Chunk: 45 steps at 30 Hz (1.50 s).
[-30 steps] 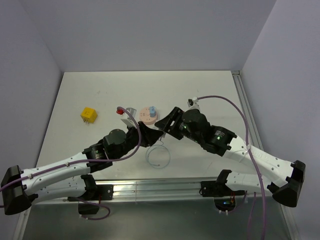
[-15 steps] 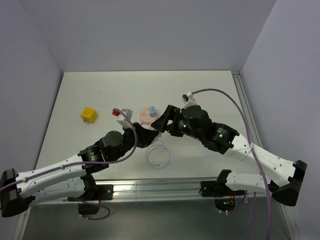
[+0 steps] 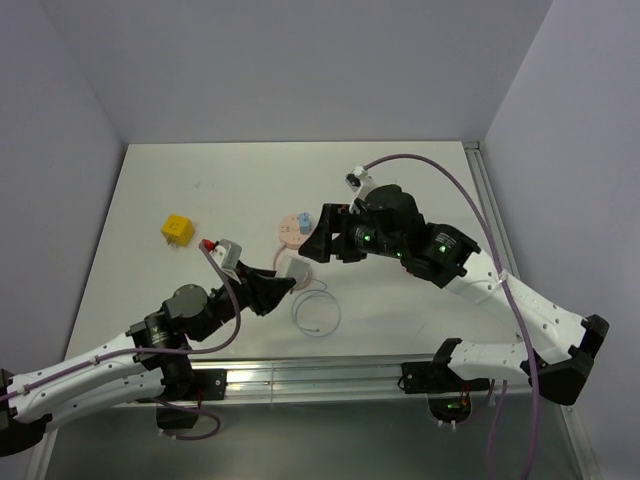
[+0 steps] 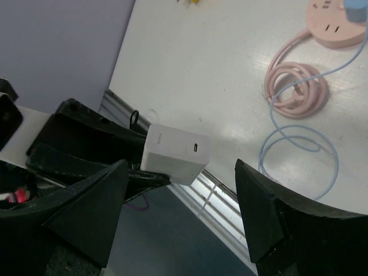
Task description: Insert the plug
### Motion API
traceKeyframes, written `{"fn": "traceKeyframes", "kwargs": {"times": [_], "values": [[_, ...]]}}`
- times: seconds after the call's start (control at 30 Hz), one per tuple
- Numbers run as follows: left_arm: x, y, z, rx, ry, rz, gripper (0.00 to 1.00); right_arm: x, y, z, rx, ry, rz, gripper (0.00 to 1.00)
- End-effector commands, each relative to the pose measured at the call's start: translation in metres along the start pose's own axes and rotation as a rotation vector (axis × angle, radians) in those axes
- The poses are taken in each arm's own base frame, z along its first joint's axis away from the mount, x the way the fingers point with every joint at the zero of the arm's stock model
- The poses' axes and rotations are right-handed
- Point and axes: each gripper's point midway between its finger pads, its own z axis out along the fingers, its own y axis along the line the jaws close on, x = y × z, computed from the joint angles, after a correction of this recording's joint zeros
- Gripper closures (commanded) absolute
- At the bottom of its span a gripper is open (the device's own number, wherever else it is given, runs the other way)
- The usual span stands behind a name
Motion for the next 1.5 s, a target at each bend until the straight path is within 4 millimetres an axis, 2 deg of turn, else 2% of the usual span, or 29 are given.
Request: {"fn": "traceKeyframes", "kwargs": {"times": [0.0,0.27,0.67,0.93,1.17,1.47], "values": [[-0.024,-0.022,-0.005,0.107,-0.077,0.054,1.00,0.004,0.021,-0.002,-0.097,0.080,-0.034,0.18],[-0.020,-0.033,-0.006,0.172,-0.043,0.120,0.99,0.020,0.038,0.016,-0.166,0.237,-0.012,0.16],[-0.021,-0.030,-0.010,0.174,-0.058,0.150,0.99,0.036,0.014,0.018,-0.059,0.307,-0.003,0.18],[-0.019,-0.032,-0.006,0.187,-0.052,0.177,0.99,0.039,0.015,0.022,-0.057,0.364,0.053,0.19],[-0.020,-0.031,-0.004,0.175,-0.049,0.198,0.99,0.030,0.013,0.025,-0.069,0.365,0.139,0.20],[-0.022,-0.031,-0.002,0.169,-0.052,0.215,0.99,0.043,0.013,0.026,-0.091,0.427,0.171,0.24]]}}
